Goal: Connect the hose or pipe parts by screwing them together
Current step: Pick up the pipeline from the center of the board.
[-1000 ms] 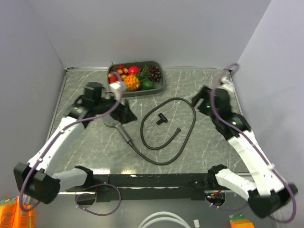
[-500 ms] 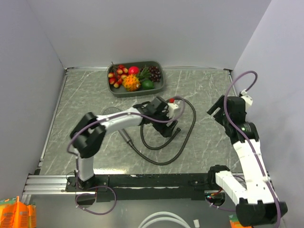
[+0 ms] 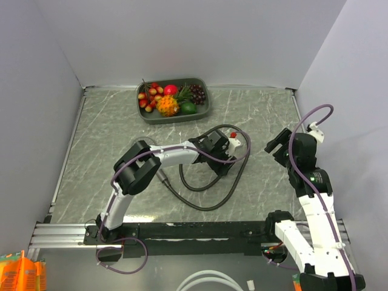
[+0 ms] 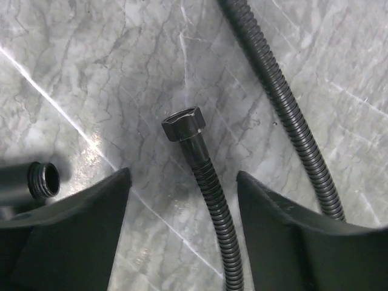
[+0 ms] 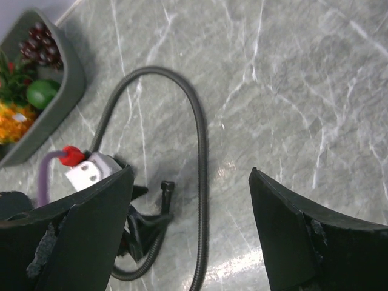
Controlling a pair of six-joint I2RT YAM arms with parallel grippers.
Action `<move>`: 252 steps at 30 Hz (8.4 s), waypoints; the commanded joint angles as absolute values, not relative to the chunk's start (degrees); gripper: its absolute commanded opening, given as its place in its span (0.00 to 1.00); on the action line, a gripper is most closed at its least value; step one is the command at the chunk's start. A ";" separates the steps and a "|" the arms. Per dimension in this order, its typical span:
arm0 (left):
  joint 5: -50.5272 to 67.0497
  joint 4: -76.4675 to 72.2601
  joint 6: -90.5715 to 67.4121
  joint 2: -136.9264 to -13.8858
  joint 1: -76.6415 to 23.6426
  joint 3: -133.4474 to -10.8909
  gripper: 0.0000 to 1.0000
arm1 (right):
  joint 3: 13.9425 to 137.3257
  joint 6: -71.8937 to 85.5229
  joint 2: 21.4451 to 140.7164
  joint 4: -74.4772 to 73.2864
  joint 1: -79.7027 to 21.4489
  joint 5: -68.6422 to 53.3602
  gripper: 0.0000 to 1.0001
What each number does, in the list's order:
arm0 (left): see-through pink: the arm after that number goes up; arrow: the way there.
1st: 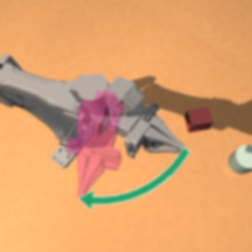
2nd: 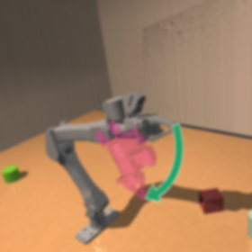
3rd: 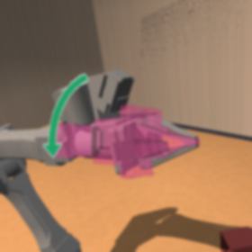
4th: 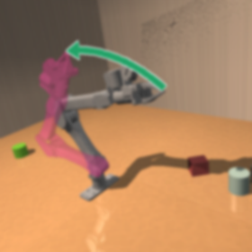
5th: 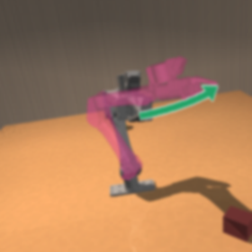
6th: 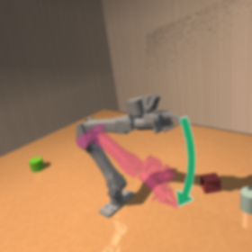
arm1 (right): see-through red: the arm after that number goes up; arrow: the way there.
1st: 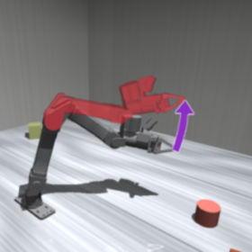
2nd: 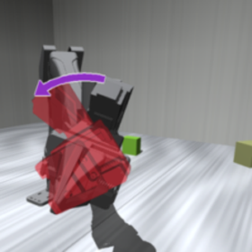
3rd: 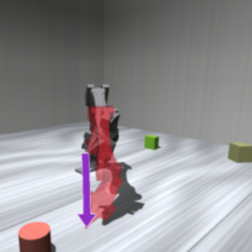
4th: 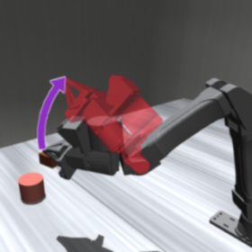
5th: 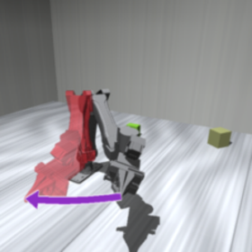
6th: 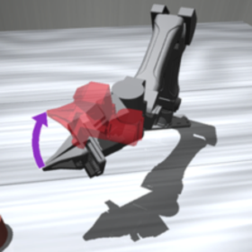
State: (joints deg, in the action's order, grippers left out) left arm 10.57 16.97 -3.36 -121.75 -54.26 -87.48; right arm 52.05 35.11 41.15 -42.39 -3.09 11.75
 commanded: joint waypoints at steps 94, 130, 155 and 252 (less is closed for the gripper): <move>15.11 24.41 8.35 -96.00 -59.15 -74.69 0.01 | 44.74 31.12 40.61 -29.63 -2.99 3.43 0.81; 44.47 1.70 -9.83 -27.10 -38.76 -46.17 0.01 | 55.19 33.31 73.55 -20.48 -34.45 14.32 0.81; 53.44 -0.62 7.62 -19.69 -38.76 -31.47 0.01 | 69.26 32.43 100.55 -19.69 -32.69 16.08 0.81; 14.15 23.47 26.63 -103.45 -56.86 -67.15 0.50 | 51.42 32.17 47.29 -34.63 -18.81 17.75 0.80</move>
